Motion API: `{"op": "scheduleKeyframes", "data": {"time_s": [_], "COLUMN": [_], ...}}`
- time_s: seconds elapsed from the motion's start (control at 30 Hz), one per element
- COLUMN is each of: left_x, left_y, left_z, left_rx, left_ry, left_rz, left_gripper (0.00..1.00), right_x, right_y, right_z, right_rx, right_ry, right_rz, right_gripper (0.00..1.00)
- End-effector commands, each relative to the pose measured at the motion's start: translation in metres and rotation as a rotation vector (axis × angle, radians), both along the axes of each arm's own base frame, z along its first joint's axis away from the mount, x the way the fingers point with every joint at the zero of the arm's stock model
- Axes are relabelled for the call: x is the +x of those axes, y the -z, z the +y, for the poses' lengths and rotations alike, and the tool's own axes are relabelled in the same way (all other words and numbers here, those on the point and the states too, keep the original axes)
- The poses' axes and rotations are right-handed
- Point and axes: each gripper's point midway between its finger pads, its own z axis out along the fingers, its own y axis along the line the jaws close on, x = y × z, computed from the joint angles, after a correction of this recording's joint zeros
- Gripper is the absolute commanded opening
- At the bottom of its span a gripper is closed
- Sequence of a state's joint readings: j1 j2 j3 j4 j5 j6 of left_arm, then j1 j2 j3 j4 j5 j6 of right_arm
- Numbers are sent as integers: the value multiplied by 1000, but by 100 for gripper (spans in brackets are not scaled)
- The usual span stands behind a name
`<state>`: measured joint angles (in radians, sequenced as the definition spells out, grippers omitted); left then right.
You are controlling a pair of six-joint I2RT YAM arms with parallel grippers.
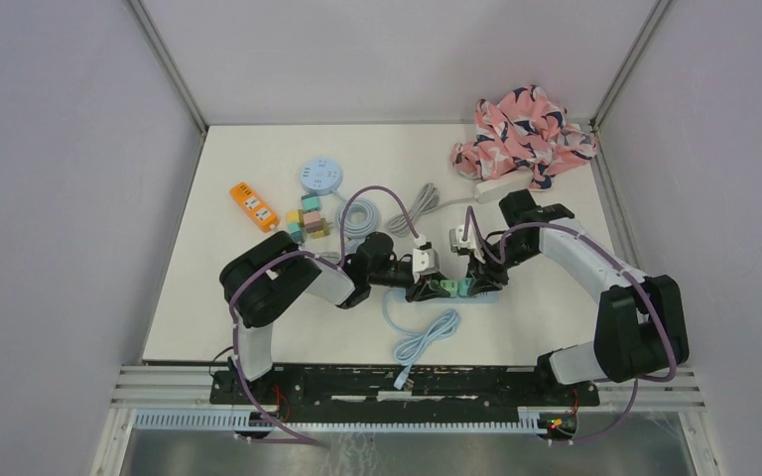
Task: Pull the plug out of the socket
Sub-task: Remove the plug from the socket.
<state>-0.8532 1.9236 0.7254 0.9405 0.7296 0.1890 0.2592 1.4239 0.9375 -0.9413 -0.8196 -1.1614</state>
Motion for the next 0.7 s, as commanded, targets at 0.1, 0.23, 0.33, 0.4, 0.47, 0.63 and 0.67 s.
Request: {"op": "scheduleKeyframes", "data": {"time_s": [0.1, 0.23, 0.33, 0.4, 0.47, 0.63, 0.67], "left_x": [8, 18, 26, 28, 30, 31, 30], "left_y": [58, 27, -7, -24, -41, -62, -66], "left_z": [22, 19, 21, 23, 25, 41, 46], "left_rx": [187, 73, -34, -68, -84, -46, -39], "left_ry": [-119, -212, -293, -320, -342, -420, -437], "left_rz": [95, 107, 108, 109, 115, 141, 144], "left_gripper": [8, 44, 63, 71, 74, 76, 76], "right_x": [-1, -2, -2, -2, -2, -3, -4], "right_y": [-41, -50, -56, -61, -67, -83, -86], "right_z": [13, 7, 6, 6, 8, 15, 16], "right_rx": [92, 101, 122, 139, 160, 231, 245], "right_ry": [-35, 4, 30, 44, 56, 85, 92], "right_rz": [15, 46, 65, 77, 94, 141, 153], "right_gripper": [0, 0, 1, 1, 1, 1, 1]}}
